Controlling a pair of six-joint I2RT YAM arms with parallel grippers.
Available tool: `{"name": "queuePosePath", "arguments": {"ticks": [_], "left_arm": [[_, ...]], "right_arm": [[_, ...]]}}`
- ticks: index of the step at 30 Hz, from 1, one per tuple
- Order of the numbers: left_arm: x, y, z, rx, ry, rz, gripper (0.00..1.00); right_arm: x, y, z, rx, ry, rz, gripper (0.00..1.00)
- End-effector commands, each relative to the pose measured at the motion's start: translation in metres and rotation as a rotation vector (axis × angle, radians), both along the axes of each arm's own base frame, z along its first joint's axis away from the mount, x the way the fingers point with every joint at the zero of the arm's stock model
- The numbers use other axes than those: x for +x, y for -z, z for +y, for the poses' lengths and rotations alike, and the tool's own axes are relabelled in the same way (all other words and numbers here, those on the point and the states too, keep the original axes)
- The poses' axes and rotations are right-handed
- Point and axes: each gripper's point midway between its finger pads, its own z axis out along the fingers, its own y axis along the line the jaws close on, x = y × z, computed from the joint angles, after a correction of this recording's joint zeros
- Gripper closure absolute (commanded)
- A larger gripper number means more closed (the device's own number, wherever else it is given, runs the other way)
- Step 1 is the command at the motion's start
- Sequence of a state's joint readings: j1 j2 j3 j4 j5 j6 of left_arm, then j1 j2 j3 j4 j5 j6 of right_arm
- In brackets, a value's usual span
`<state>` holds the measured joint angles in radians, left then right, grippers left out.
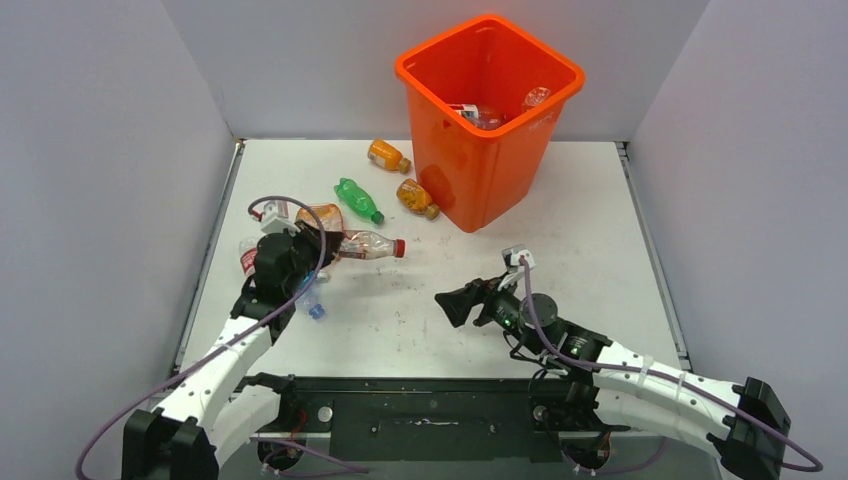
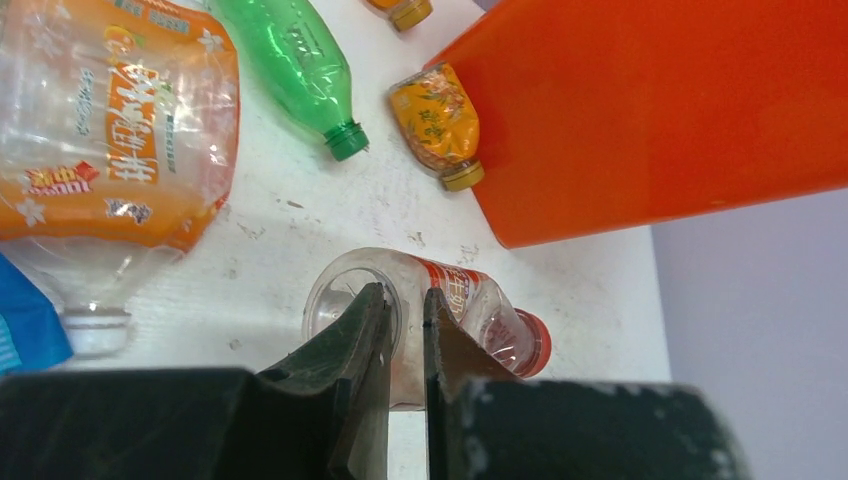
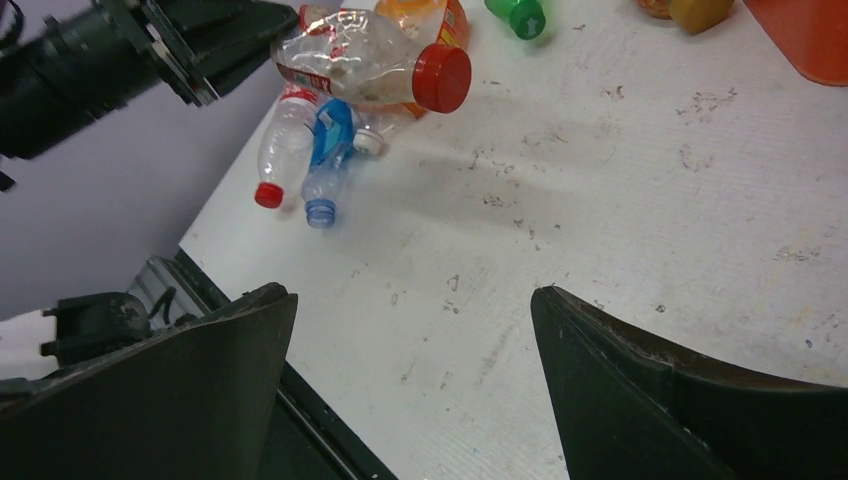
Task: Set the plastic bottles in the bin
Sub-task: Pick up the plastic bottle at the center of the board.
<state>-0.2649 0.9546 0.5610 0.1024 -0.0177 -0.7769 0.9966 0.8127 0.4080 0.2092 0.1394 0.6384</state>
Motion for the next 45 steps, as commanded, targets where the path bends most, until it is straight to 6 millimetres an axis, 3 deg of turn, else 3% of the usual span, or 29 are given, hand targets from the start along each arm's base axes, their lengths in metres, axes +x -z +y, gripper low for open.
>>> {"name": "queuePosePath", "arguments": {"ticks": [1, 6, 11, 17, 33, 37, 42, 45], "left_arm": [[-0.012, -0.040, -0.006, -0.214, -0.001, -0.132, 1.00], [-0.035, -0.041, -0.013, -0.485, -0.003, -0.172, 1.00], [-0.054, -0.044, -0.024, -0.609, 0.022, -0.190, 1.00], [-0.070, -0.057, -0.035, -0.645, 0.077, -0.218, 1.00], [-0.086, -0.066, -0.037, -0.684, 0.122, -0.235, 1.00], [-0.089, -0.069, -0.037, -0.693, 0.129, -0.245, 1.00], [-0.091, -0.074, -0.039, -0.680, 0.147, -0.259, 1.00], [-0.092, -0.072, -0.041, -0.665, 0.161, -0.256, 1.00]], "right_arm": [[-0.001, -0.038, -0.005, 0.227, 0.046, -0.017, 0.10], [0.001, -0.078, -0.005, 0.518, 0.067, -0.024, 0.10], [0.016, -0.093, 0.004, 0.576, 0.110, -0.043, 0.10], [0.032, -0.093, 0.034, 0.517, 0.099, -0.029, 0.10], [0.048, -0.098, 0.070, 0.545, 0.063, -0.033, 0.10], [0.046, -0.100, 0.084, 0.555, 0.011, -0.023, 0.04], [0.042, -0.098, 0.089, 0.589, -0.024, -0.017, 0.51], [0.039, -0.104, 0.086, 0.599, -0.037, -0.048, 0.69]]}}
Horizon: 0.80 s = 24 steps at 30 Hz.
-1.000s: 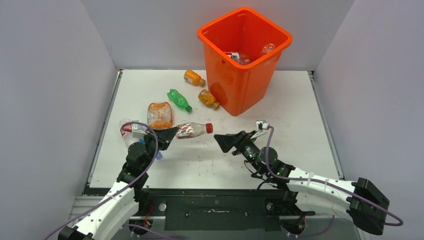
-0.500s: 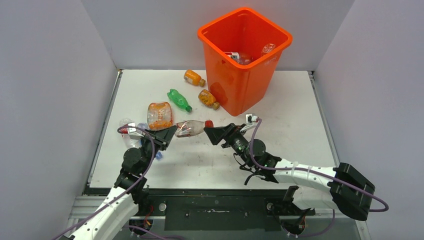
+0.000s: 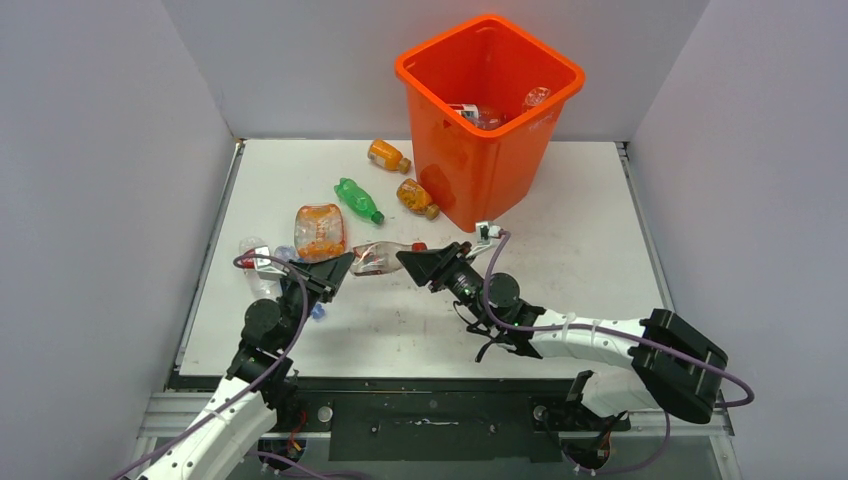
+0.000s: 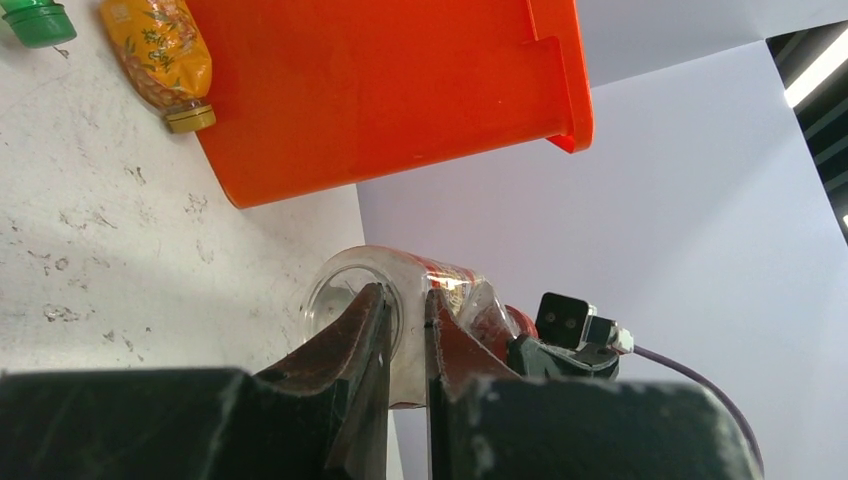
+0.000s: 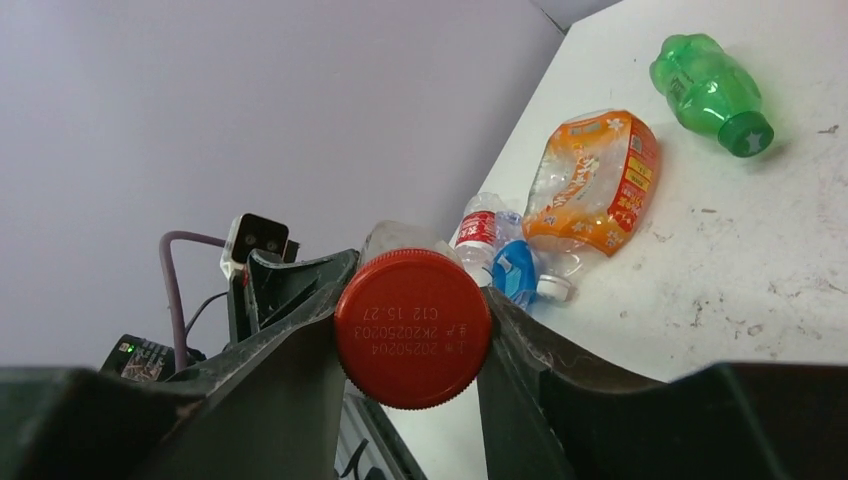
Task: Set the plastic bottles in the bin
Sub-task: Pick up the plastic bottle at the center of the board, then place the plastic bottle in the trash bin.
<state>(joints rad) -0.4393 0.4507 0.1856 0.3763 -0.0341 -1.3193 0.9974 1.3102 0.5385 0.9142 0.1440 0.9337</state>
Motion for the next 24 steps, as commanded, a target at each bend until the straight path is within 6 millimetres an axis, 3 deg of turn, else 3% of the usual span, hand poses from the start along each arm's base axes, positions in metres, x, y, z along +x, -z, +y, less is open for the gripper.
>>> {"name": "queuePosePath", "arguments": {"ticks": [1, 2, 3, 6, 7, 8, 10, 11, 12, 13, 16, 20, 24], "left_arm": [[-0.007, -0.022, -0.006, -0.011, 0.038, -0.075, 1.00], [-0.007, -0.022, -0.006, -0.004, 0.039, -0.077, 1.00], [-0.006, -0.020, -0.005, 0.011, 0.033, -0.072, 0.83], [0.000, -0.017, 0.007, 0.168, -0.045, -0.012, 0.12], [0.001, -0.029, 0.016, 0.241, -0.084, -0.014, 0.02], [0.002, -0.021, 0.025, 0.339, -0.122, 0.015, 0.04], [0.003, -0.037, 0.046, 0.487, -0.213, -0.007, 0.04], [0.002, -0.055, 0.058, 0.554, -0.265, -0.043, 0.04], [0.002, -0.064, 0.067, 0.615, -0.307, -0.061, 0.04], [0.004, -0.071, 0.080, 0.679, -0.368, -0.070, 0.04], [0.006, -0.084, 0.105, 0.816, -0.485, -0.089, 0.04], [0.011, -0.080, 0.126, 0.940, -0.592, -0.073, 0.04], [0.009, -0.067, 0.127, 0.963, -0.585, -0.081, 0.04]], "right_arm": [[-0.008, -0.038, -0.001, 0.101, -0.030, -0.099, 0.76], [-0.010, -0.041, -0.001, 0.097, -0.039, -0.114, 0.84], [-0.012, -0.044, -0.001, 0.087, -0.046, -0.131, 0.89], [-0.013, -0.049, -0.004, -0.030, -0.041, -0.179, 0.95], [-0.013, -0.045, -0.007, -0.108, -0.036, -0.182, 0.95], [-0.012, -0.052, -0.013, -0.153, -0.016, -0.203, 0.95], [-0.011, -0.068, -0.030, -0.257, 0.028, -0.262, 0.95], [-0.010, -0.081, -0.038, -0.312, 0.057, -0.304, 0.95], [-0.008, -0.098, -0.048, -0.368, 0.094, -0.337, 0.95], [-0.005, -0.128, -0.059, -0.392, 0.142, -0.380, 0.95], [0.005, -0.180, -0.086, -0.491, 0.272, -0.439, 0.95], [0.026, -0.239, -0.117, -0.560, 0.481, -0.434, 0.95], [0.057, -0.280, -0.145, -0.631, 0.714, -0.428, 0.95]]}}
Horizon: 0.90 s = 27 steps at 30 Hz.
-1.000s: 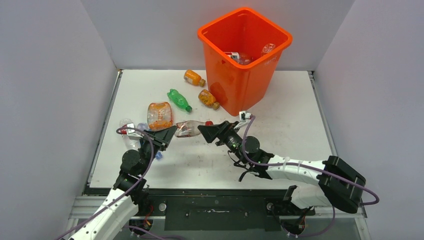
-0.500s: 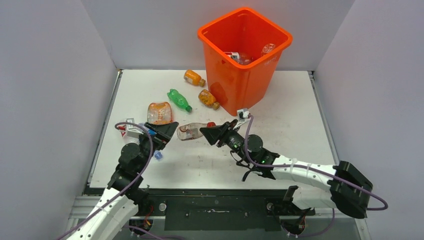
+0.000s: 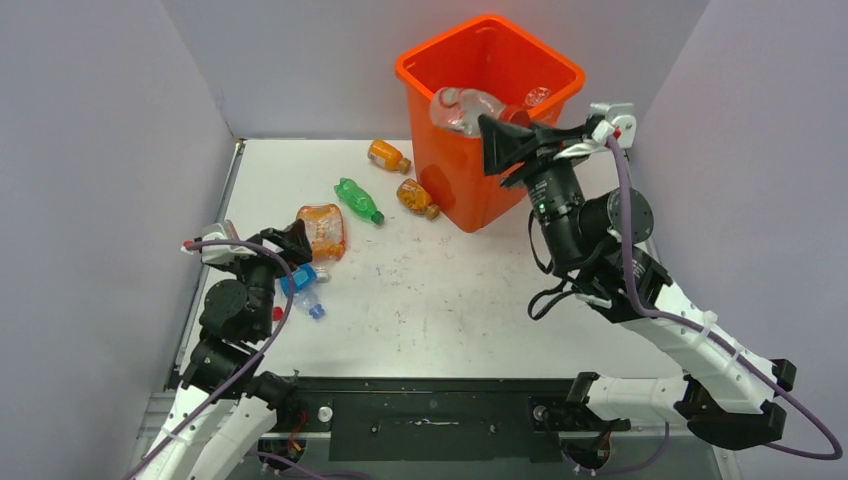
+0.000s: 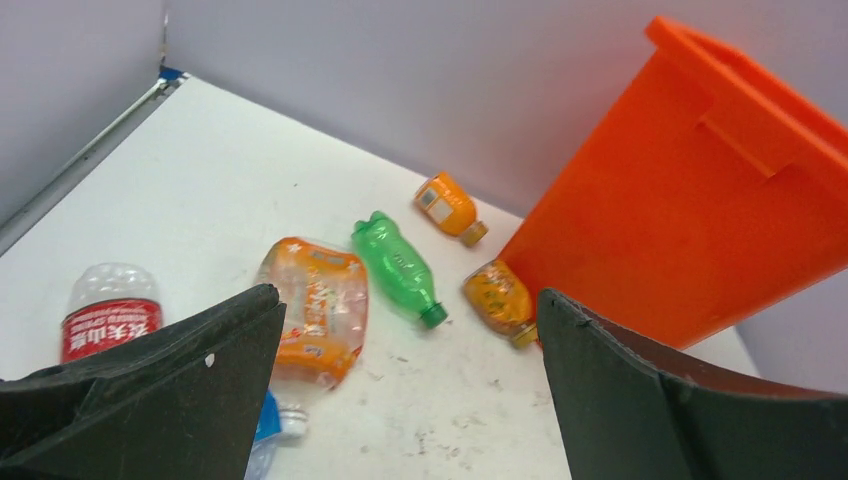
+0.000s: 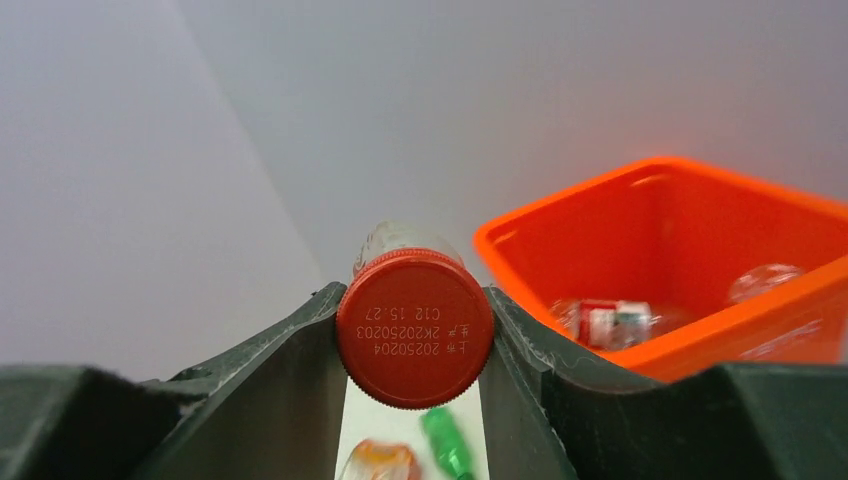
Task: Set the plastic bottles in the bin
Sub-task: Place the plastic bottle in the trash bin.
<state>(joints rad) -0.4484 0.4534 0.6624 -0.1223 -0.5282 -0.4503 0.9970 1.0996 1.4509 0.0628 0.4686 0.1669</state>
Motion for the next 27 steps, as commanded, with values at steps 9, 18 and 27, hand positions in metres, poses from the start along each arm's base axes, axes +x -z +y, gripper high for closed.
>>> {"name": "queuePosePath", "arguments": {"ticks": [9, 18, 27], "left_arm": [[-0.015, 0.024, 0.008, 0.064, 0.013, -0.032, 0.04], [-0.009, 0.030, -0.002, 0.059, 0.052, -0.010, 0.04], [-0.008, 0.036, 0.000, 0.071, 0.038, 0.011, 0.04]], "right_arm": [[0.154, -0.034, -0.107, 0.102, 0.453, 0.027, 0.95], [0.245, 0.008, -0.106, 0.026, 0.503, 0.135, 0.95], [0.279, 0.046, -0.082, 0.004, 0.418, 0.225, 0.07]]}}
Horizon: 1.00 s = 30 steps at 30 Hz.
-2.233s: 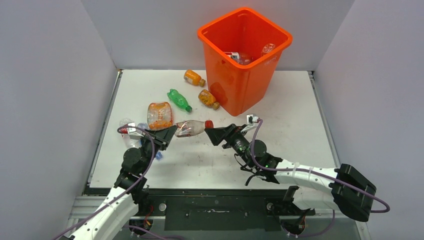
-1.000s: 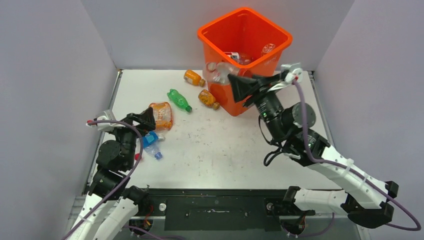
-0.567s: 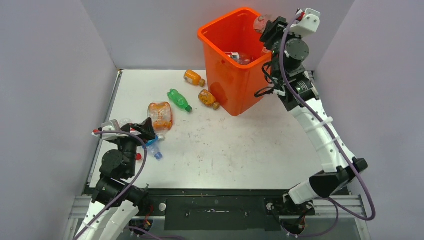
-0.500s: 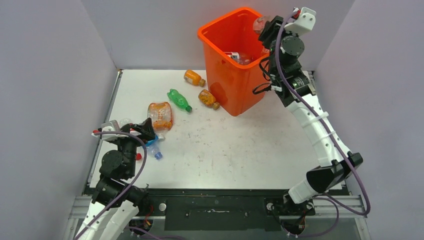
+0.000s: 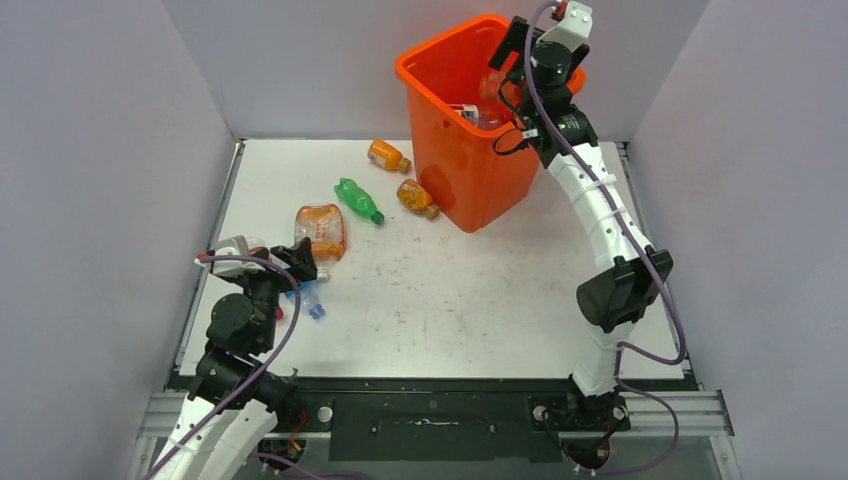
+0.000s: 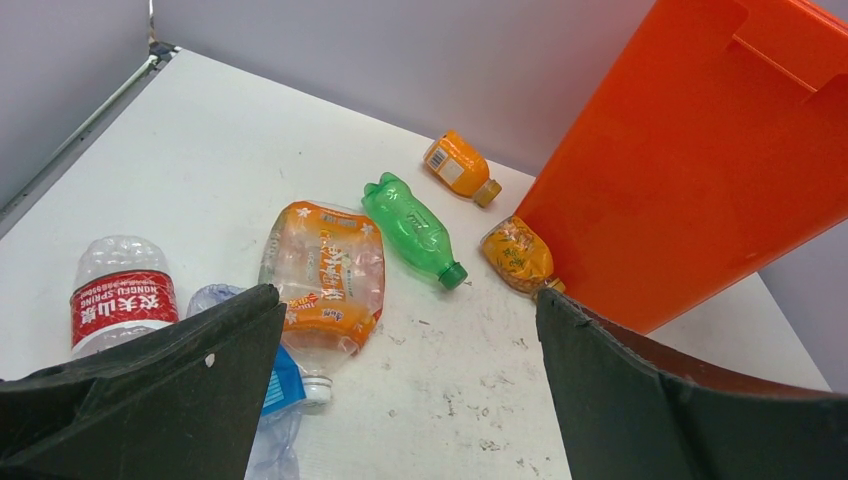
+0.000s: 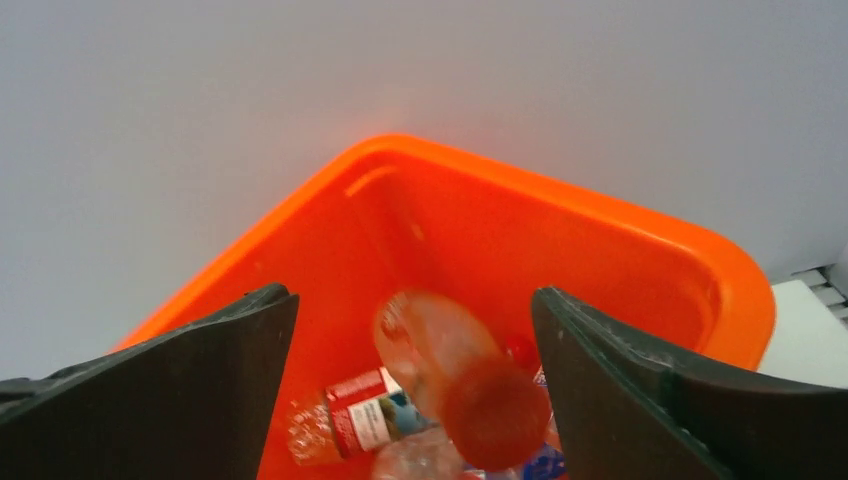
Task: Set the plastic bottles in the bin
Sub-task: Place the plastic bottle in the trash bin.
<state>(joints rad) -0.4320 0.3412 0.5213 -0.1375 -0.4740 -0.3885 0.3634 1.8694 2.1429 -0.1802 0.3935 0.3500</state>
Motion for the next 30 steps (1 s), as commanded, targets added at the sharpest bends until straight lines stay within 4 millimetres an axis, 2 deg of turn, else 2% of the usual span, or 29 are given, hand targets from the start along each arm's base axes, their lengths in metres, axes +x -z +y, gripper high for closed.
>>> {"name": "queuePosePath", "arguments": {"ticks": [1, 3, 6, 7, 9, 11, 14, 15, 18, 24, 27, 29, 30], "left_arm": [[0.001, -0.009, -0.001, -0.013, 0.005, -0.030, 0.04], [0.002, -0.008, -0.001, -0.011, 0.003, -0.027, 0.04], [0.002, -0.006, 0.002, -0.009, -0.010, -0.019, 0.04], [0.002, -0.006, 0.003, -0.010, -0.018, -0.018, 0.04], [0.003, -0.004, 0.005, -0.010, -0.029, -0.015, 0.04], [0.003, -0.001, 0.007, -0.010, -0.042, -0.002, 0.04], [0.006, 0.006, 0.009, -0.004, -0.062, 0.029, 0.04], [0.008, 0.009, 0.008, 0.006, -0.062, 0.044, 0.04], [0.014, 0.022, 0.005, 0.043, -0.063, 0.124, 0.04], [0.024, 0.048, 0.011, 0.076, -0.131, 0.299, 0.04], [0.023, 0.047, 0.020, 0.047, -0.183, 0.294, 0.04], [0.020, 0.042, 0.027, 0.028, -0.219, 0.266, 0.04], [0.018, 0.040, 0.031, 0.020, -0.240, 0.250, 0.04]], "right_arm": [[-0.018, -0.037, 0.025, 0.054, -0.129, -0.085, 0.02], [-0.040, -0.061, 0.042, 0.049, -0.167, -0.148, 0.09], [-0.091, -0.102, 0.070, 0.016, -0.198, -0.247, 0.10], [-0.111, -0.109, 0.087, 0.006, -0.232, -0.267, 0.10], [-0.147, -0.117, 0.104, 0.009, -0.287, -0.301, 0.10], [-0.181, -0.111, 0.123, 0.011, -0.377, -0.318, 0.10], [-0.222, -0.072, 0.150, 0.016, -0.553, -0.309, 0.09], [-0.230, -0.041, 0.160, 0.010, -0.600, -0.267, 0.09], [-0.254, 0.025, 0.181, 0.024, -0.714, -0.155, 0.08], [-0.272, 0.164, 0.215, 0.002, -0.837, 0.112, 0.07], [-0.274, 0.229, 0.235, -0.029, -0.894, 0.249, 0.04], [-0.283, 0.263, 0.255, -0.032, -0.974, 0.318, 0.00], [-0.292, 0.278, 0.268, -0.029, -1.039, 0.341, 0.03]]}}
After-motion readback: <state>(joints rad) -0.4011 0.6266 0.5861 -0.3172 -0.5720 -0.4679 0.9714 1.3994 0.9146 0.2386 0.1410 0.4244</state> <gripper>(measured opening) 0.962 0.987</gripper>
